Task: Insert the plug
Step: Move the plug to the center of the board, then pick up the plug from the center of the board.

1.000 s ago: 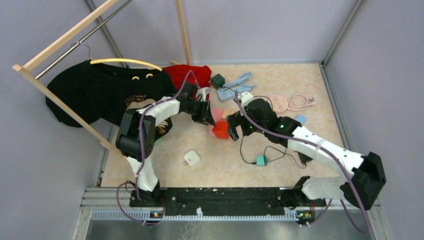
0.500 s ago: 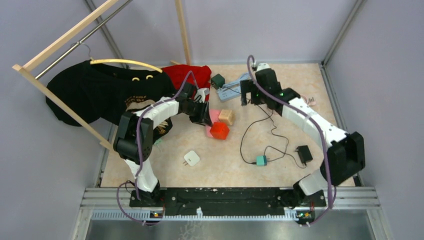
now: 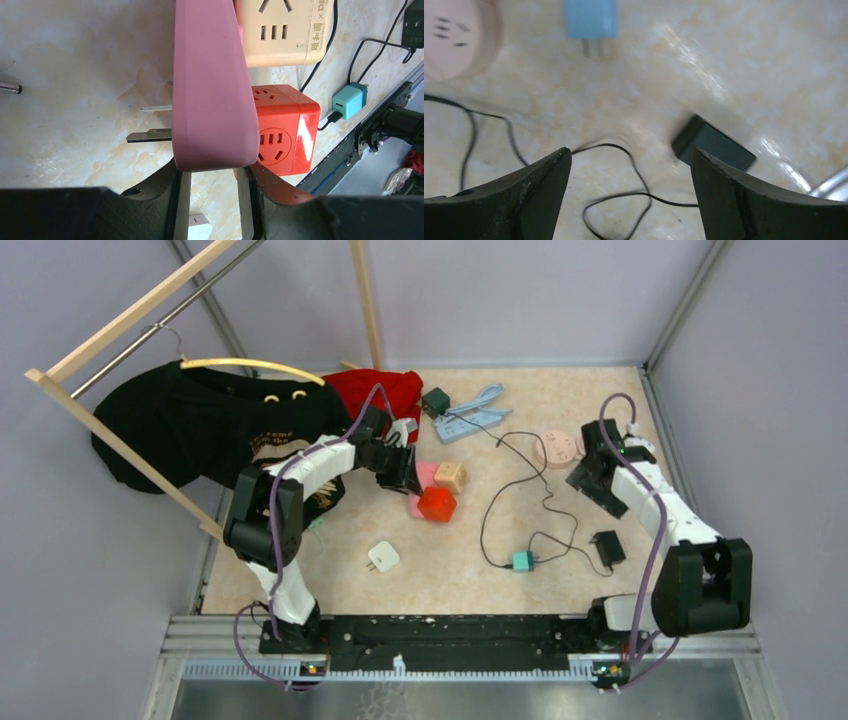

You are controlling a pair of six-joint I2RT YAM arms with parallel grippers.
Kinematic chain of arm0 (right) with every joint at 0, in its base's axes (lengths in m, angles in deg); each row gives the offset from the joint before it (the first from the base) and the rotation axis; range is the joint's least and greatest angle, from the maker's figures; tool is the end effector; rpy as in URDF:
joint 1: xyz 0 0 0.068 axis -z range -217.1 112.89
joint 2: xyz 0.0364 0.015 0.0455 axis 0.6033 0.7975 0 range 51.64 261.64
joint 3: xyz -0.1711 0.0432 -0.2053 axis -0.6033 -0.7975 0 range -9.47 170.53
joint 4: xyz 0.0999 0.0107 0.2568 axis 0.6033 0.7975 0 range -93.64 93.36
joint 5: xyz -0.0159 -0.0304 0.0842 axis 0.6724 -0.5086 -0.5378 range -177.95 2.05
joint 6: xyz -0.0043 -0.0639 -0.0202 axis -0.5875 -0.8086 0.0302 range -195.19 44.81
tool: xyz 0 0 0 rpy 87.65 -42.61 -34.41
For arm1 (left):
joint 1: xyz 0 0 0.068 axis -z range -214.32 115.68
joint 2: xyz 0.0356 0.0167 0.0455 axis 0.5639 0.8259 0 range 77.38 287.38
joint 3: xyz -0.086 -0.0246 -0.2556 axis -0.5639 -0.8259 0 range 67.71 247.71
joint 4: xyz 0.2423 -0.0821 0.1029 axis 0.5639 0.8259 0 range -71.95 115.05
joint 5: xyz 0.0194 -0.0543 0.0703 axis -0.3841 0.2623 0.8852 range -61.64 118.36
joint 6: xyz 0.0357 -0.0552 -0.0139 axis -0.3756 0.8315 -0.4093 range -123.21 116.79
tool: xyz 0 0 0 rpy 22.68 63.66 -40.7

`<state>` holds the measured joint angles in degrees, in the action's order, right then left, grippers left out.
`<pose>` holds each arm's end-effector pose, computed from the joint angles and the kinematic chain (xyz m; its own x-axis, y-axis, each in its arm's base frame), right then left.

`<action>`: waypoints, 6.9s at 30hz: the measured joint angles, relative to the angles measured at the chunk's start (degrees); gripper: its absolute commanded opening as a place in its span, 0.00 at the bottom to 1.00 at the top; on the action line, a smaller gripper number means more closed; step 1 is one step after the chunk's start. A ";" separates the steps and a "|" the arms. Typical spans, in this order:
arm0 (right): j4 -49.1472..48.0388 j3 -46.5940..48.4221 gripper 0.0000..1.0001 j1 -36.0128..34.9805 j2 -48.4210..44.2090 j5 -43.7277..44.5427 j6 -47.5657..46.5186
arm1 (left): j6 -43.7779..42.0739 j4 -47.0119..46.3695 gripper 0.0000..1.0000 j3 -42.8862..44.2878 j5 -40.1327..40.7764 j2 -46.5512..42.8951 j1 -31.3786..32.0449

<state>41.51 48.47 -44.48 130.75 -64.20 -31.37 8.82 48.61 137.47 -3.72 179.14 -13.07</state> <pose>0.2847 0.0151 0.2199 -0.6256 0.5581 -0.5451 0.6598 0.7513 0.0119 0.3446 -0.1646 0.1770 -0.9205 0.1685 -0.3526 0.3511 0.7526 -0.5570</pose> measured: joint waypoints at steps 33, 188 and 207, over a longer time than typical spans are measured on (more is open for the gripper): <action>-9.53 -18.38 0.79 7.17 -12.37 -32.52 -13.86 | -0.28 0.83 0.22 0.00 -1.36 0.00 -0.11; -18.99 -6.93 0.61 -26.25 8.63 -24.57 -60.61 | 9.03 -4.92 0.65 -11.19 0.79 -28.92 -0.94; -21.27 -6.95 0.19 -28.94 -10.21 -26.88 -56.76 | 19.06 -12.31 0.76 -12.59 -10.49 -32.85 0.07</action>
<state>20.24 41.52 -73.42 120.54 -91.09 -88.14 27.88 36.31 124.88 -14.21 146.29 -13.00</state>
